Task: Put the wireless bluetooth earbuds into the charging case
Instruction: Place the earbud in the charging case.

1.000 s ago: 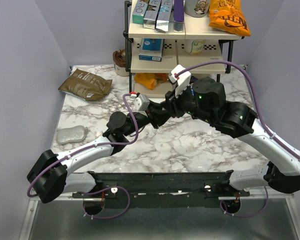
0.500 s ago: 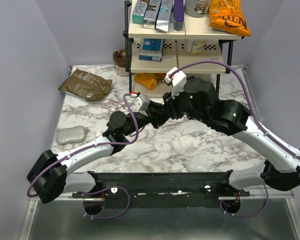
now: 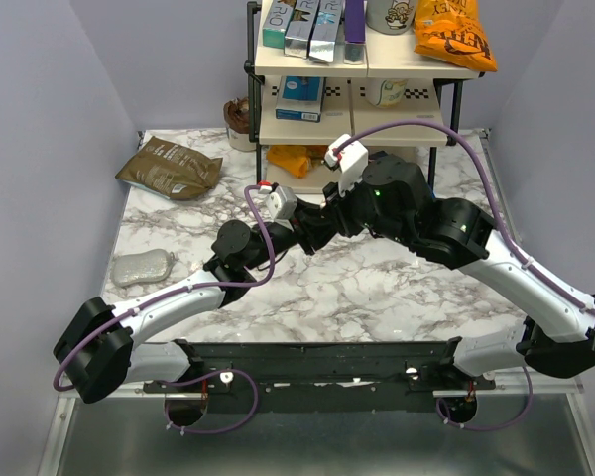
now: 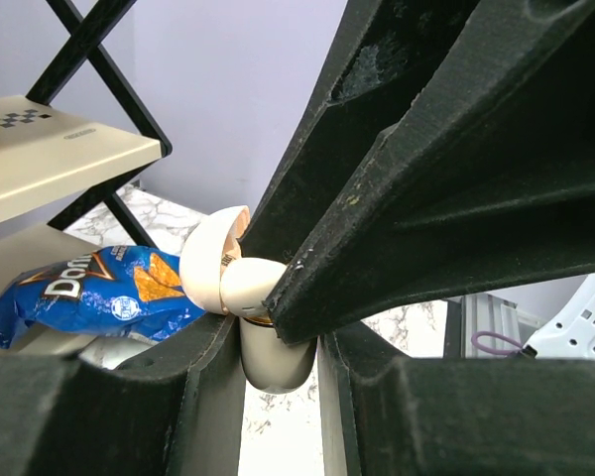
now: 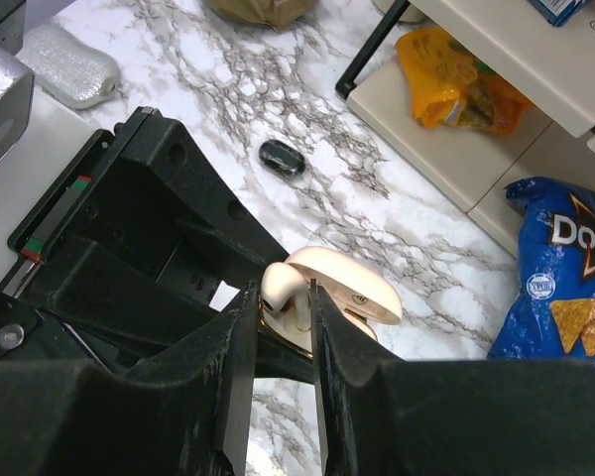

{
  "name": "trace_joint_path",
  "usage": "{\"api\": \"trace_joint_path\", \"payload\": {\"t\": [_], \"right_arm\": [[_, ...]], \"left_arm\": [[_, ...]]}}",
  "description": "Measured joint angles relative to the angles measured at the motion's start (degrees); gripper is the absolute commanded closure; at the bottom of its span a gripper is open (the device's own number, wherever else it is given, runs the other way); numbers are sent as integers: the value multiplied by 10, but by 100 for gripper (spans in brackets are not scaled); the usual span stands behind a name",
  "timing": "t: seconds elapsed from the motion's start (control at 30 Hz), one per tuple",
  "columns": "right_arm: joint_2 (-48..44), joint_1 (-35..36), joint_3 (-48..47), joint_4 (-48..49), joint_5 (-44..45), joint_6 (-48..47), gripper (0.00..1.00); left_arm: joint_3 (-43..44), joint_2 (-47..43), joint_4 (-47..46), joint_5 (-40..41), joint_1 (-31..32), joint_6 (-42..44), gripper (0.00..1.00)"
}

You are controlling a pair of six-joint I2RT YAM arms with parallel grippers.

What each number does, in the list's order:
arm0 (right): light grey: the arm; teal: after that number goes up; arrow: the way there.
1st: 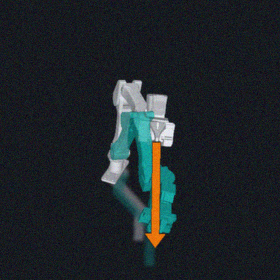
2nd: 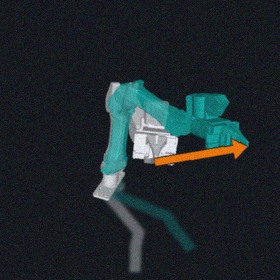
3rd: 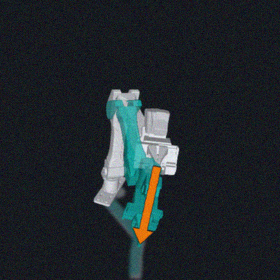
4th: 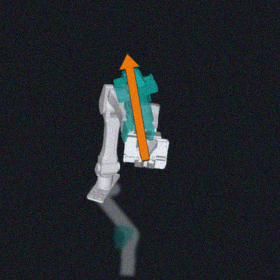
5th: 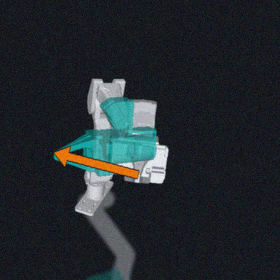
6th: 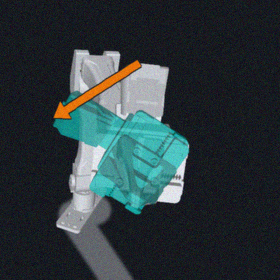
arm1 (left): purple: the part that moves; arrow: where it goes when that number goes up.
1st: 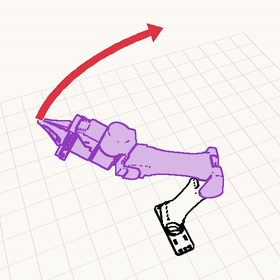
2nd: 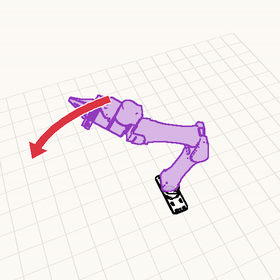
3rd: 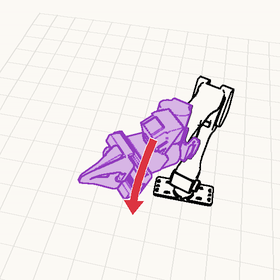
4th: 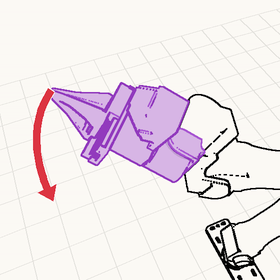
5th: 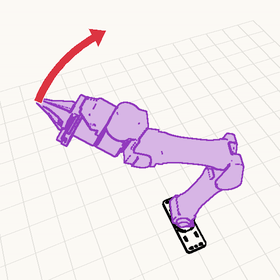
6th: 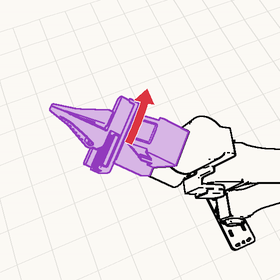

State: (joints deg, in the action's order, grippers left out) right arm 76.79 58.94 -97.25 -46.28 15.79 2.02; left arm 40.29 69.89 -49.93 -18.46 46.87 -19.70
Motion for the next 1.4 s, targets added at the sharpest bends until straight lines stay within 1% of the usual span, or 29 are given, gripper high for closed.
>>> {"api": "trace_joint_path", "payload": {"t": [0.27,0.47,0.53,0.67,0.7,0.77,0.83,1.17,1.27,1.3,1.37,1.4], "right_arm": [[0,0,0,8,4,0,86],[-2,0,6,17,13,0,94],[-2,0,7,18,15,0,94],[-3,0,9,21,16,0,79],[-3,0,9,21,16,0,74],[-3,0,9,21,17,-1,70],[-3,0,9,22,19,-1,69],[1,0,9,27,26,-1,68],[4,0,9,29,27,-2,74],[5,0,9,30,28,-2,79],[5,0,9,30,28,-2,85],[5,0,9,30,29,-2,90]], "left_arm": [[0,0,3,2,-2,0,100],[0,0,3,7,-3,0,100],[0,0,3,8,-3,0,100],[0,0,3,9,-3,0,100],[0,0,3,9,-3,0,100],[0,0,3,9,-3,0,100],[0,0,3,9,-3,0,100],[0,0,-1,9,-3,0,100],[0,0,-1,9,-3,0,100],[0,0,-1,9,-3,0,100],[0,0,-1,9,-3,0,100],[0,0,-1,9,-3,0,100]]}}
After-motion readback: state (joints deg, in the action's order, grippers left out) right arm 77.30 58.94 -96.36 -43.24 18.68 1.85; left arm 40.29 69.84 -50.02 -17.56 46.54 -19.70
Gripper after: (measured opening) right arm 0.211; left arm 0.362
